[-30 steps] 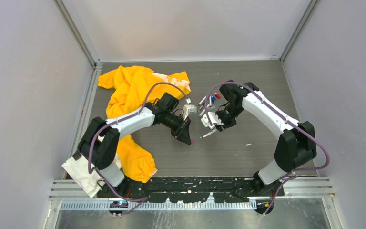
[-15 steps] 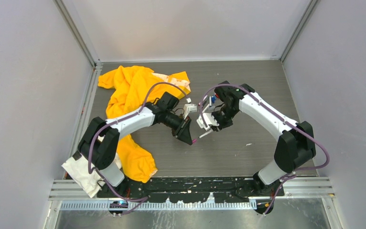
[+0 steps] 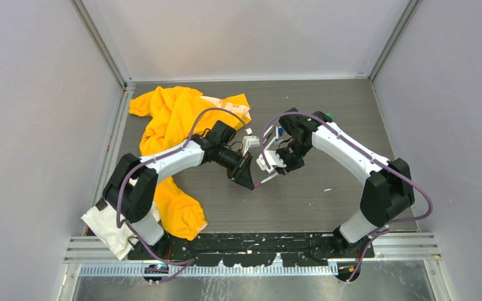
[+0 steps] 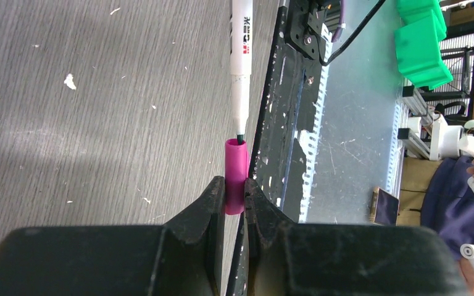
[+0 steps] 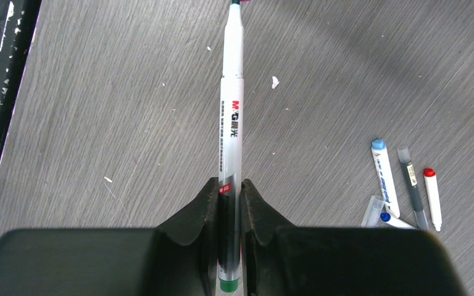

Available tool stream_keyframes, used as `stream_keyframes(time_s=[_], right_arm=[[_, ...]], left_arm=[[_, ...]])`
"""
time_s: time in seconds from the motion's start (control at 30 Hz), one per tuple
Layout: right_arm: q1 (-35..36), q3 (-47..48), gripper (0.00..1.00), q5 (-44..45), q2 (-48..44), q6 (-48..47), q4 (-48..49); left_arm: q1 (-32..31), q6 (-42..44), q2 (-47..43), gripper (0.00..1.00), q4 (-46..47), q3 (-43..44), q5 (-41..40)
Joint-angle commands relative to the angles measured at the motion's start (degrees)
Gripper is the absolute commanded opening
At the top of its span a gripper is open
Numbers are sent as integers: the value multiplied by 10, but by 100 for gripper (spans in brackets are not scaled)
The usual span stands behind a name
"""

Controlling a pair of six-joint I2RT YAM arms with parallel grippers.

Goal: Insert the pens into the pen caps
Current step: Insert the pen cap onto the pen.

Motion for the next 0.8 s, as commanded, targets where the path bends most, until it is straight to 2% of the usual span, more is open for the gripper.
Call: stream_keyframes(time_s=[0.0,0.77], right_arm=[[6,8,1,-9,1,6,-1],[41,21,1,-60,10,34,-15]], left_arm=[[-1,-1,1,1,21,16,22],[-1,-2,19,1,22,34,46]])
